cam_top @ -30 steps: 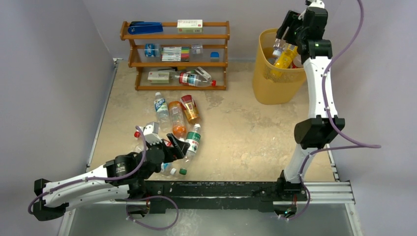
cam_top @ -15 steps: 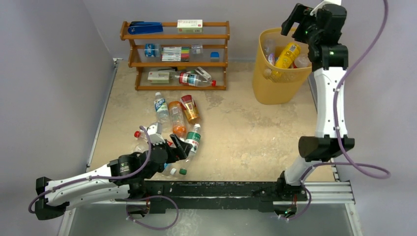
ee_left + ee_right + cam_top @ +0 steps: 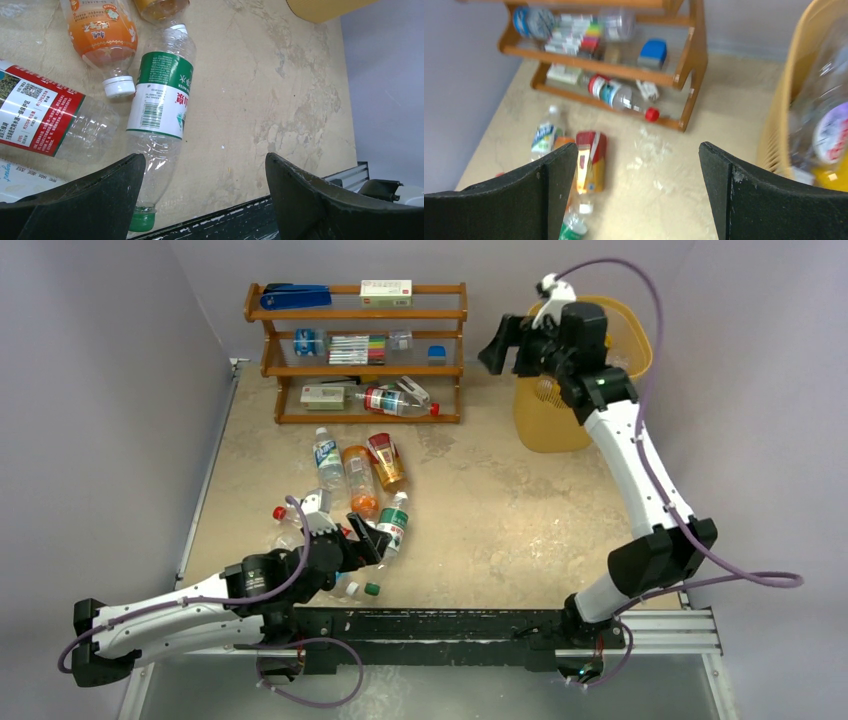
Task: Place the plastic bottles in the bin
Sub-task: Pick up the plastic bottle at the center of the board.
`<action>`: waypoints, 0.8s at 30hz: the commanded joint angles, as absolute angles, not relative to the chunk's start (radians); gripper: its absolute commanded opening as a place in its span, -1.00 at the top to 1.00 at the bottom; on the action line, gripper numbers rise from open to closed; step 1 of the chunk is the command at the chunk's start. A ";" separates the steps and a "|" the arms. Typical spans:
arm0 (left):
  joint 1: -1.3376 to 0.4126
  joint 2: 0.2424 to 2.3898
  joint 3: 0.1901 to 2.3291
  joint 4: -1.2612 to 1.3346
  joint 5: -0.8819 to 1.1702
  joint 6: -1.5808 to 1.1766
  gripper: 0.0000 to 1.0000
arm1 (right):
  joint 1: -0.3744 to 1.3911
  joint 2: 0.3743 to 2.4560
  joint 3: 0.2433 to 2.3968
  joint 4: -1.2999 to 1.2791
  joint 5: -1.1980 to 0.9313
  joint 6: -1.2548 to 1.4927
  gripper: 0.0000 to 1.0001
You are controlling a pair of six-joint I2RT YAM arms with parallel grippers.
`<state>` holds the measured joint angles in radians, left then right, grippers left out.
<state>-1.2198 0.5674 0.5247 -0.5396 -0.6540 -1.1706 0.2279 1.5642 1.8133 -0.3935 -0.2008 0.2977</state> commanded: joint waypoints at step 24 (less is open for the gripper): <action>-1.221 0.995 0.569 -0.409 -0.672 -1.040 -0.80 | 0.464 1.212 0.979 -0.070 -0.250 0.476 -0.82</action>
